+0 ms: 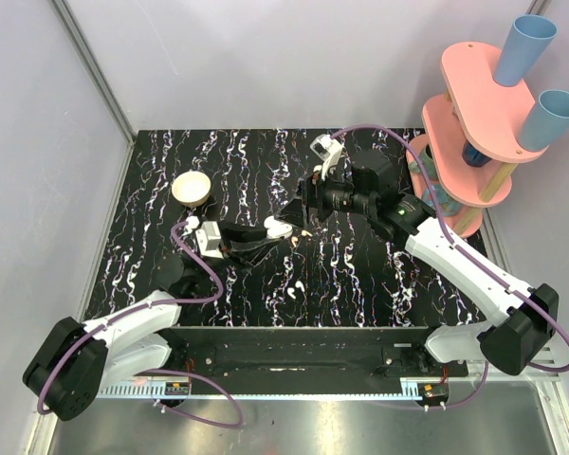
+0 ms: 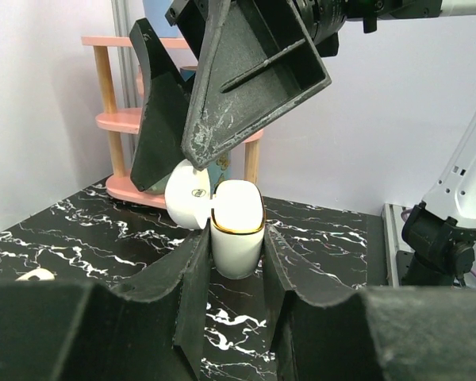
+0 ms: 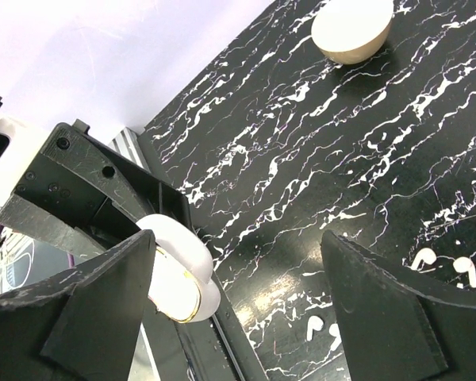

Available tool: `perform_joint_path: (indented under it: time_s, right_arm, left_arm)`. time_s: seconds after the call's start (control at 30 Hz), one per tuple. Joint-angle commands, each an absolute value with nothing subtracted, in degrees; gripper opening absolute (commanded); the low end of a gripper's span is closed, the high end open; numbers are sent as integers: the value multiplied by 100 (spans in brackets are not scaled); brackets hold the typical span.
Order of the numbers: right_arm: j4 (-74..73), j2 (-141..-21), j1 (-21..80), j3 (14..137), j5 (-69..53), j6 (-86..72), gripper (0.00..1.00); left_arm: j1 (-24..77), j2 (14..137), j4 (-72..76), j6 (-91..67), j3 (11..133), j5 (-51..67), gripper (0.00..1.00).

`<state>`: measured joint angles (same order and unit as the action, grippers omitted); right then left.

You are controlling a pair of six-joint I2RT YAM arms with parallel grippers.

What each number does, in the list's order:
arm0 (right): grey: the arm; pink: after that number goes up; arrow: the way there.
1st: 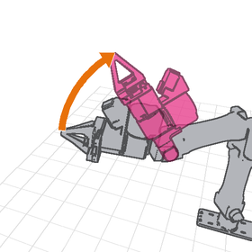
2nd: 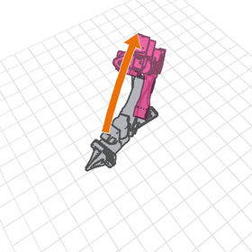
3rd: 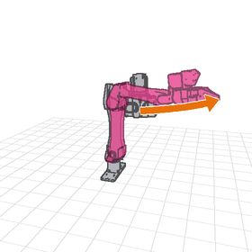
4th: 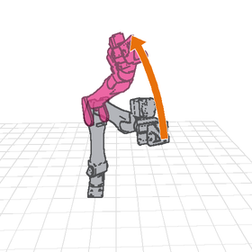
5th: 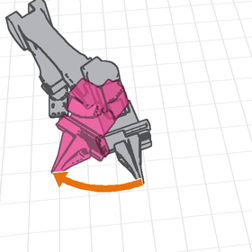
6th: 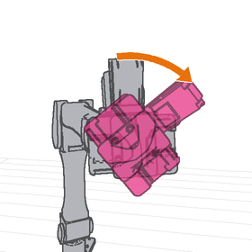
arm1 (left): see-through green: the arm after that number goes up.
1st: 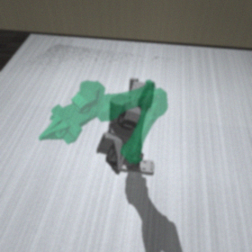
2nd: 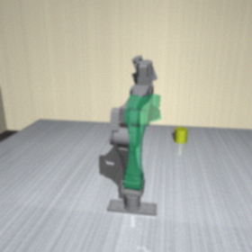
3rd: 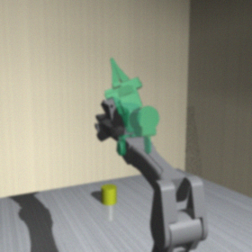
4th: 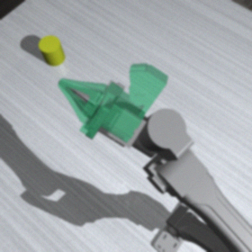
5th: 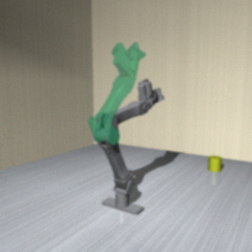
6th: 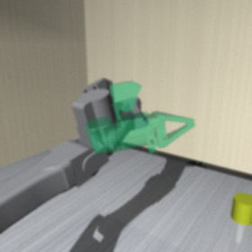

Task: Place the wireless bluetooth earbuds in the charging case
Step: Open the charging case.

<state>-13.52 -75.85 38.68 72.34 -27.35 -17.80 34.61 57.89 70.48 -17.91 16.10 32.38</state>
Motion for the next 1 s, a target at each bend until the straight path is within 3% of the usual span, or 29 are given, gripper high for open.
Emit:
perform_joint_path:
  time_s: [0.0,0.57,0.8,0.97]
  right_arm:
    - [-941,-7497,3867,7365,-2979,-1705,91]
    - [-536,-7260,3858,7418,-2980,-1872,97]
    - [-545,-6760,3727,6875,-734,-2371,100]
    - [-754,-6644,3384,6443,-369,-2663,94]
  left_arm:
    - [3516,5643,9536,-1591,1617,3007,0]
    - [3516,5687,9501,-1433,1450,2707,0]
    - [3516,5214,9159,-1091,1266,2391,0]
    - [3516,4484,8298,-633,1151,2189,0]
